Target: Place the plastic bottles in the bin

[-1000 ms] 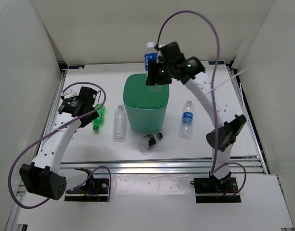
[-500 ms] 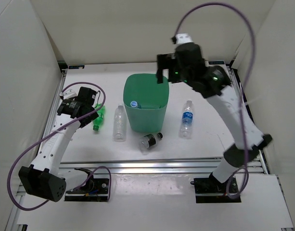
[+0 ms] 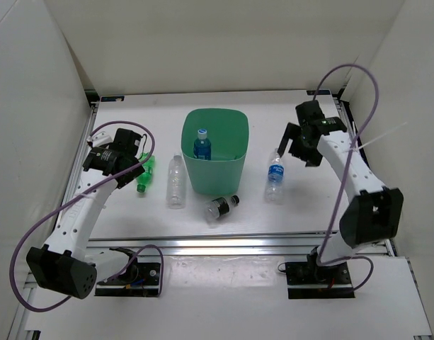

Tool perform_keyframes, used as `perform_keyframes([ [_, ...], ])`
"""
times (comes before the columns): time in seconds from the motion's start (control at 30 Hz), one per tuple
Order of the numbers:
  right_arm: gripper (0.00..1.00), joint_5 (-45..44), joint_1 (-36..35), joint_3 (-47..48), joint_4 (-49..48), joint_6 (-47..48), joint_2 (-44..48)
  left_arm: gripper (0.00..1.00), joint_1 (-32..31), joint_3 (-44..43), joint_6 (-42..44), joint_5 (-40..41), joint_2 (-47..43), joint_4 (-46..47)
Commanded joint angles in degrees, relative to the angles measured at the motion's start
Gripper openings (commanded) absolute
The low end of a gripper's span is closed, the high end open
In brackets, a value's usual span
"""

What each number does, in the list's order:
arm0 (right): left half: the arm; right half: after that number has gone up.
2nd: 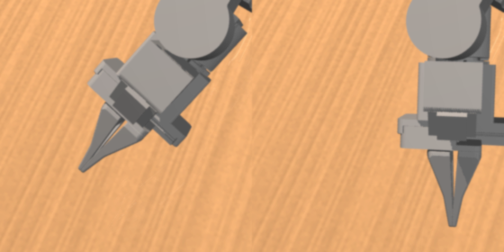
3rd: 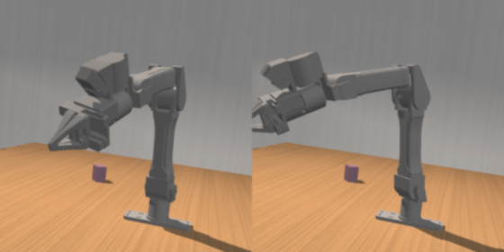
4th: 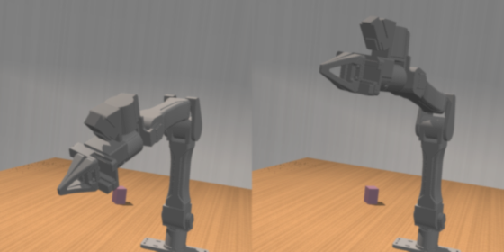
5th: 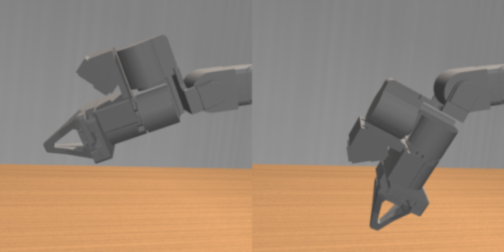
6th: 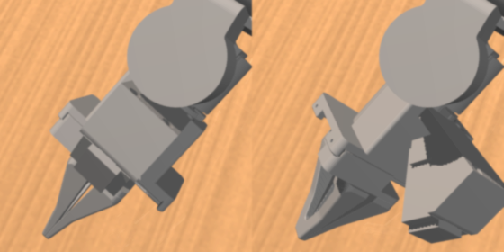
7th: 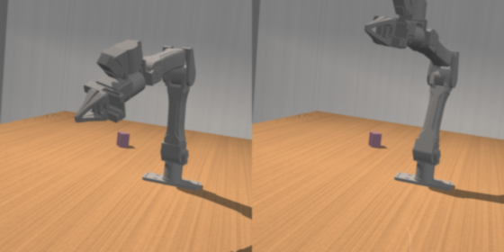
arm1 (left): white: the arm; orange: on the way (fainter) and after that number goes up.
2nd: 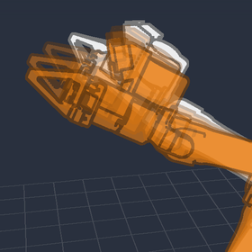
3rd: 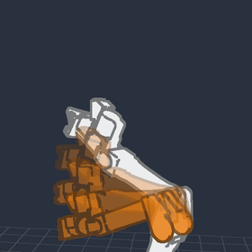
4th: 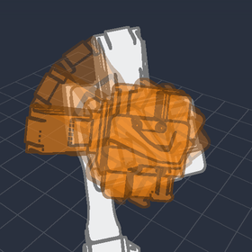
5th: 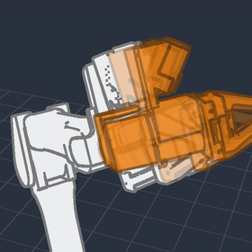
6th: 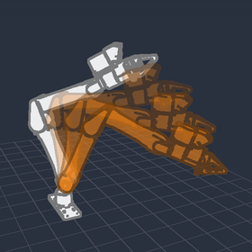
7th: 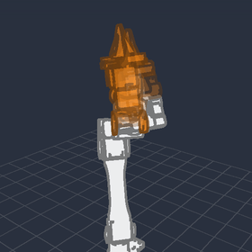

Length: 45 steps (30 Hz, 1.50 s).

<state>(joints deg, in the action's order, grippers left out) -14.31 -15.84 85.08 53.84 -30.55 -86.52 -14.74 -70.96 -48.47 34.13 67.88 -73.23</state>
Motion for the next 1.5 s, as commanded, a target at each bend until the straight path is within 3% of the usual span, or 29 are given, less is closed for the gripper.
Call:
perform_keyframes([
  [0.0, 0.94, 12.4, 4.1, -4.2, -4.4, 0.0, -4.1, 1.0, -0.1, 0.1, 0.4, 1.3, -0.9, 0.5],
  [0.13, 0.92, 15.1, 6.0, -8.7, -9.8, 3.1, -9.1, 1.0, -0.1, 0.1, -0.1, 1.3, 0.2, 0.5],
  [0.47, 0.94, 21.8, 7.1, -6.4, -11.1, 3.8, -21.0, 1.0, -0.1, -0.5, -1.3, 2.3, 5.6, -3.0],
  [0.57, 0.83, 22.6, 7.1, -5.9, -11.1, 3.8, -23.6, 1.0, -0.1, -0.5, -1.3, 2.9, 5.6, -3.0],
  [0.6, 0.67, 22.6, 7.1, -5.2, -10.3, 3.8, -23.6, 1.0, -0.1, -0.5, -1.3, 2.9, 6.1, -3.0],
  [0.67, 0.51, 22.6, 7.1, -4.6, -9.3, 3.8, -23.0, 1.0, -0.1, -0.5, -1.3, 3.4, 6.1, -3.0],
  [0.77, 0.45, 23.7, 7.7, -3.4, -7.1, 2.5, -17.5, 1.0, -0.1, -0.5, -1.8, 3.4, 6.1, -3.0],
  [0.93, 0.37, 25.9, 5.0, 11.7, -1.4, -0.6, -9.1, 1.0, 0.4, 0.3, -1.8, 2.8, 5.1, -2.4],
  [1.07, 0.38, 27.2, -1.5, 33.3, -5.9, 3.2, -9.1, 1.0, 1.0, 2.7, -0.5, -0.6, 3.8, 0.6],
  [1.2, 0.38, 32.4, -7.0, 55.0, -3.7, 8.8, -23.2, 1.0, 1.0, 2.8, 0.7, -3.4, 4.5, 2.1],
  [1.33, 0.42, 34.3, -8.3, 55.5, -6.0, 7.5, -27.8, 1.0, 1.0, 0.3, 2.5, -5.1, 5.9, 3.4],
  [1.47, 0.55, 38.0, -9.4, 51.3, -6.0, 7.4, -28.5, 1.0, 1.0, -1.0, 3.0, -5.1, 6.6, 3.4],
])
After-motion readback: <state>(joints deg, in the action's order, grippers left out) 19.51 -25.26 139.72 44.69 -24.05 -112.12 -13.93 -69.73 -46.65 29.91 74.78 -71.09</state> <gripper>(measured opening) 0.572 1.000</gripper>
